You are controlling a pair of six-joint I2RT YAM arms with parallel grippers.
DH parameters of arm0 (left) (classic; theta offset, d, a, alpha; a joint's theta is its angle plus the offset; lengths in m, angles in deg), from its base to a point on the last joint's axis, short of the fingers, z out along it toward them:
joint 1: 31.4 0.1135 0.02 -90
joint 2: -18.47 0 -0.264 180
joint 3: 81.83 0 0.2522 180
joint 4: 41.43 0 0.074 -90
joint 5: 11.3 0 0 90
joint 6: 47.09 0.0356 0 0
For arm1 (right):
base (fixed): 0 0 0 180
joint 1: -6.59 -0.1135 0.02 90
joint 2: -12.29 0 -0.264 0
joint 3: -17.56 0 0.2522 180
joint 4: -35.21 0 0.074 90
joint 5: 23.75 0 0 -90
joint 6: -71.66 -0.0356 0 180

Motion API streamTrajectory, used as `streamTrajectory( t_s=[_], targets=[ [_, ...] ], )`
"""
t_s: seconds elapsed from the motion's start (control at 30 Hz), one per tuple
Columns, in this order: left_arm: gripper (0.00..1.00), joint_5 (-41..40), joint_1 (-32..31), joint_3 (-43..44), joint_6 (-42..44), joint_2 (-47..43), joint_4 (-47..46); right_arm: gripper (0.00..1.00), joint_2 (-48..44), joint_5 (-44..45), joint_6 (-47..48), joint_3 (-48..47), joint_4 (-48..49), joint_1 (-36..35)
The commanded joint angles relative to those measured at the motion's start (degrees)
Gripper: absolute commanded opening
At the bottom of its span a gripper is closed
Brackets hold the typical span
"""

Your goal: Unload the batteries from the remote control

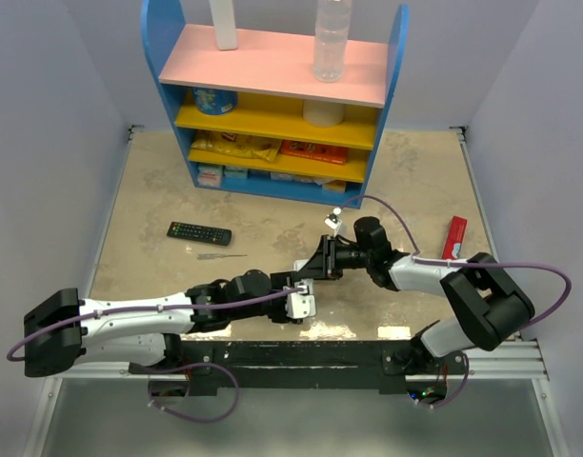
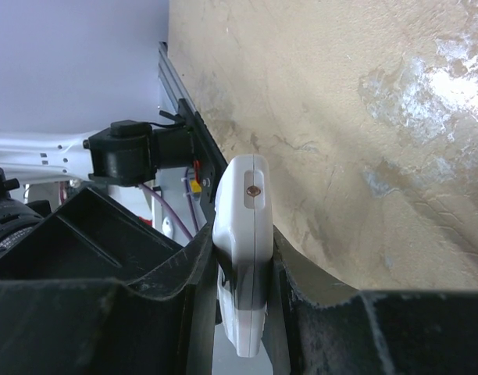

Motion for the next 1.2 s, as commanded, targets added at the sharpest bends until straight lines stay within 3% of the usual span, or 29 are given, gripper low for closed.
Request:
streamTrajectory(
  t_s=[0.0,0.7,0.93,1.17],
  targets=[
    [0.65,-6.9,0.7,0.0,2.8,-1.1,-4.3,0.00,0.8,-5.9,1.6,-0.8,-2.9,-1.0],
    [0.65,-9.9,0.7,-1.1,2.8,-3.5,-4.8,0.00,1.1,-4.3,1.9,-0.5,-3.4,-1.0],
    [0.66,-12.8,0.7,-2.2,3.0,-4.2,-3.7,0.00,1.0,-1.4,3.1,-1.3,-6.9,-0.5],
    [0.65,-12.4,0.7,-2.7,0.6,-1.9,-3.9,0.00,1.9,8.1,4.0,-6.0,-12.1,2.1]
  ],
)
